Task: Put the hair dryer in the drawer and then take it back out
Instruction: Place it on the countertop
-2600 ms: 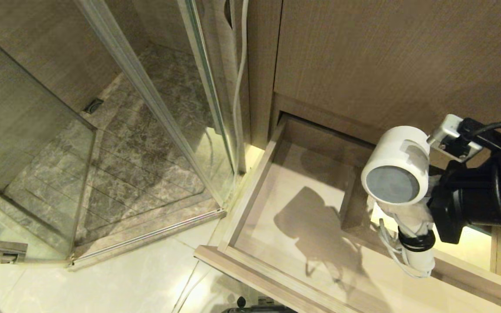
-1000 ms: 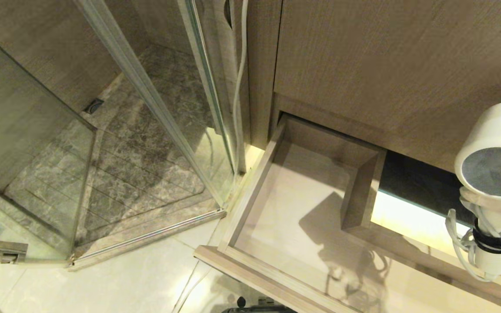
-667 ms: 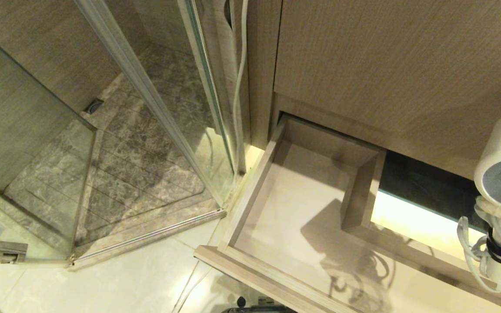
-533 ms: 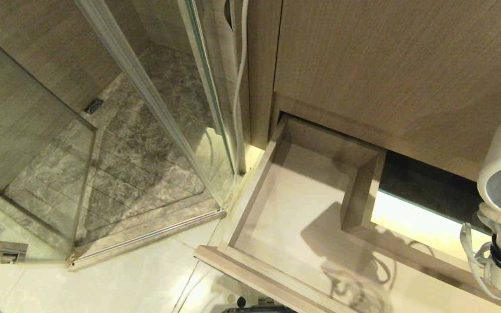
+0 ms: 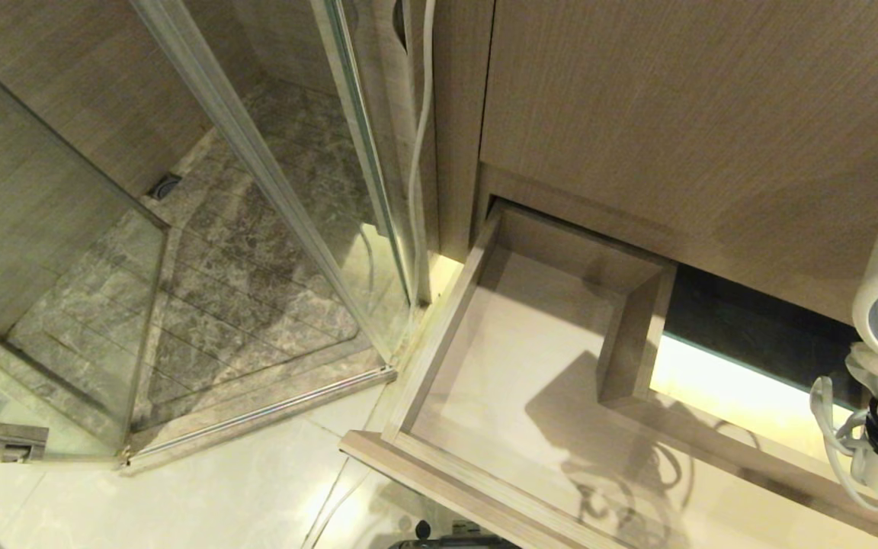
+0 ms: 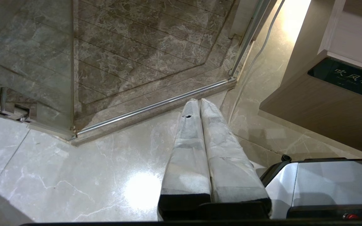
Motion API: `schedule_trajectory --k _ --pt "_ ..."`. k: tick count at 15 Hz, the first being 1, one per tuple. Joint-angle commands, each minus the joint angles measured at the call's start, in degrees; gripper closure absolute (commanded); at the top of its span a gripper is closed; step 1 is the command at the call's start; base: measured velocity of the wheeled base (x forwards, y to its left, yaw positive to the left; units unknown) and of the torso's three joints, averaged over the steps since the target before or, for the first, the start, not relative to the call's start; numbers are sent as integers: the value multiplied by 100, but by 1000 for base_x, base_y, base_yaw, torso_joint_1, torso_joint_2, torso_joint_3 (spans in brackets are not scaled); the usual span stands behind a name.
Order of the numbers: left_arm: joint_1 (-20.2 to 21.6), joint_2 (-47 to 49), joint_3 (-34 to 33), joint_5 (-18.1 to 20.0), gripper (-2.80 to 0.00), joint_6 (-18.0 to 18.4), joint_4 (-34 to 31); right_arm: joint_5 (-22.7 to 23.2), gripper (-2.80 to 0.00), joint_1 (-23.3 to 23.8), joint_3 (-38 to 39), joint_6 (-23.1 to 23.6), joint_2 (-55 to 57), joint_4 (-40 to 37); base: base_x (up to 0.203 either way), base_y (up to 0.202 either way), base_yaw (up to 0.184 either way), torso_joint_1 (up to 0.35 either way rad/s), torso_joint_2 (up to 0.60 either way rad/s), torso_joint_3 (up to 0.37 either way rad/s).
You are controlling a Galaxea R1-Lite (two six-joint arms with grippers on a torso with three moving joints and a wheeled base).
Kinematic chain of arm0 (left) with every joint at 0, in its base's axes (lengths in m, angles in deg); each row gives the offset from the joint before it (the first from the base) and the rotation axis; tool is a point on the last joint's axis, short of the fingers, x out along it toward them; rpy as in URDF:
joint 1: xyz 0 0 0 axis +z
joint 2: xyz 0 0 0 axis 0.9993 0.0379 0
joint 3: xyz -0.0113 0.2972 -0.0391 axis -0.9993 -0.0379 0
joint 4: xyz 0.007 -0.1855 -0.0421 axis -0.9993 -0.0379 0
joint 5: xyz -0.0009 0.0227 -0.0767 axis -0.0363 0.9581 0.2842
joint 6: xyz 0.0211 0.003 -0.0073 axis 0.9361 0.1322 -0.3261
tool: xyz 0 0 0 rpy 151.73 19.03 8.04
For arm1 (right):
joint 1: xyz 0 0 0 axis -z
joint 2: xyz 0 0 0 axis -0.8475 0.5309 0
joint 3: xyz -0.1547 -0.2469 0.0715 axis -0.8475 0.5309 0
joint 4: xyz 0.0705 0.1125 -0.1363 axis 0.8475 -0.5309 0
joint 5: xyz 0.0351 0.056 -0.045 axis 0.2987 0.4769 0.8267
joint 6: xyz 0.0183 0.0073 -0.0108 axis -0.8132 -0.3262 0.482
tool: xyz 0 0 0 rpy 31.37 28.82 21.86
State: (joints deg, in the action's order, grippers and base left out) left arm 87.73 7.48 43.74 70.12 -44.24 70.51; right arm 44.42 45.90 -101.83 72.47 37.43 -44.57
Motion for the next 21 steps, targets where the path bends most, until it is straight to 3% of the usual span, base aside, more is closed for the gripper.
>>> schedule_trajectory --k 1,5,12,16,21 --pt "1 9 -1 0 0 0 2 17 0 -10 0 -21 -6 29 0 0 0 0 0 0" --pt "1 9 -1 0 0 0 2 26 0 -9 34 -21 -76 29 0 0 0 55 -88 -34" --pt "1 9 -1 0 0 0 2 35 0 -9 35 5 -112 20 0 0 0 180 -456 -196" --pt "1 0 -1 0 0 0 2 35 0 -18 107 22 -133 11 0 0 0 358 -456 -200" --pt "1 0 -1 0 0 0 2 44 0 -45 35 22 -173 248 0 0 0 91 -72 -37"
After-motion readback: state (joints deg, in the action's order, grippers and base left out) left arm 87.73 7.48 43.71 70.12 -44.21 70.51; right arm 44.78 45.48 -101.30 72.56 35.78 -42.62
